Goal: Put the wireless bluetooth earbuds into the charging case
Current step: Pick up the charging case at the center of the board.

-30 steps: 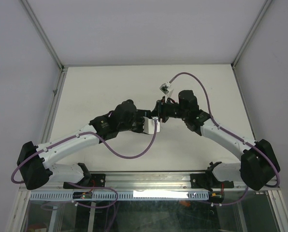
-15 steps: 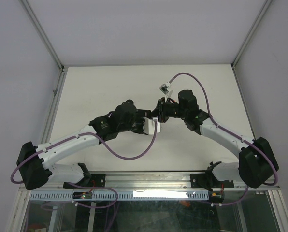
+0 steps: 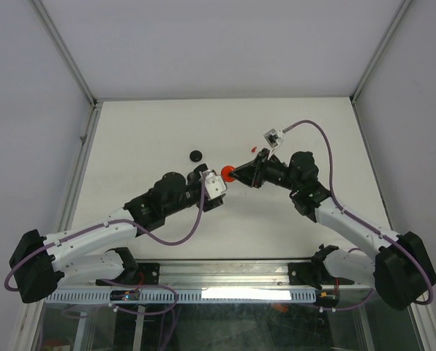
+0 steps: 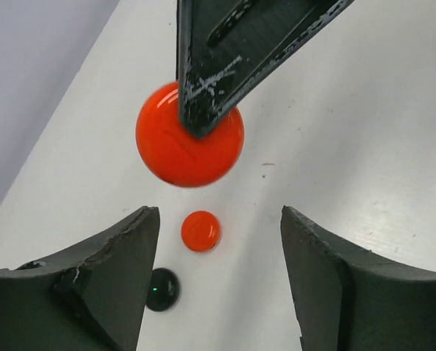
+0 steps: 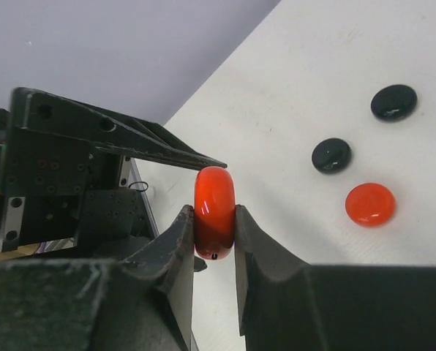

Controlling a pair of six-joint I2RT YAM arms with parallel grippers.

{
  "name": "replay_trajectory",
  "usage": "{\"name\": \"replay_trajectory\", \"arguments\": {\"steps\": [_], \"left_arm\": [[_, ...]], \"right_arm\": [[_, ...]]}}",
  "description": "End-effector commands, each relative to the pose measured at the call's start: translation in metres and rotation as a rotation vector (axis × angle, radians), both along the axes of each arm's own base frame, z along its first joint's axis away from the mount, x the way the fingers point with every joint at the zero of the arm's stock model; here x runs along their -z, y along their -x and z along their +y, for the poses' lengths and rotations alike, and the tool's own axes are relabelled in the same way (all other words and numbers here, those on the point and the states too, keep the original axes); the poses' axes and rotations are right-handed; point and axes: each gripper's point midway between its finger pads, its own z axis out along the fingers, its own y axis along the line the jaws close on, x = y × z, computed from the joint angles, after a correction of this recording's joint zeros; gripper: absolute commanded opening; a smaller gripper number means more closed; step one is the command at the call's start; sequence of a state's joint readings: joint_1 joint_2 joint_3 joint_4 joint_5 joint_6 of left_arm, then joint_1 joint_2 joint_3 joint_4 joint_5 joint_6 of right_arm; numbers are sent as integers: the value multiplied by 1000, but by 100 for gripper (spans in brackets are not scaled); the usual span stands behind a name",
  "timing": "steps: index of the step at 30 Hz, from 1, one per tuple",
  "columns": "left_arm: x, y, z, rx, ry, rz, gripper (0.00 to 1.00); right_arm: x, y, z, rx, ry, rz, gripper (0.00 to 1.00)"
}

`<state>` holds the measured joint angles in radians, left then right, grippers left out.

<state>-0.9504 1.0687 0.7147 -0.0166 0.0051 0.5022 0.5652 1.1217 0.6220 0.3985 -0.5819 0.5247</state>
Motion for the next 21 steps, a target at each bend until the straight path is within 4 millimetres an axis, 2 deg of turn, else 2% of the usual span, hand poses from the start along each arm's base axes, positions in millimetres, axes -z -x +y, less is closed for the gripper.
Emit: {"name": "replay_trajectory", "arguments": {"steps": [1,2,9,14,18,21], "left_arm": [[-60,5,-10,-34,438,22,67],[-60,8,-9,-28,489,43,66],[-93,22,-3,48,866,146,67],[-106,26,5,138,1023,225,67],[-110,33,9,244,1124,322,60],[-115,39,4,312,1158,369,56]], "right_arm": [[-49,-5,-7,74,-168,-148,1],[-52,-4,-9,80,-186,-159,1],[-64,7,-17,92,-305,-205,1],[-74,13,-21,90,-382,-216,1],[-82,21,-24,71,-459,-213,1],[-85,24,-25,61,-481,-215,1]]}}
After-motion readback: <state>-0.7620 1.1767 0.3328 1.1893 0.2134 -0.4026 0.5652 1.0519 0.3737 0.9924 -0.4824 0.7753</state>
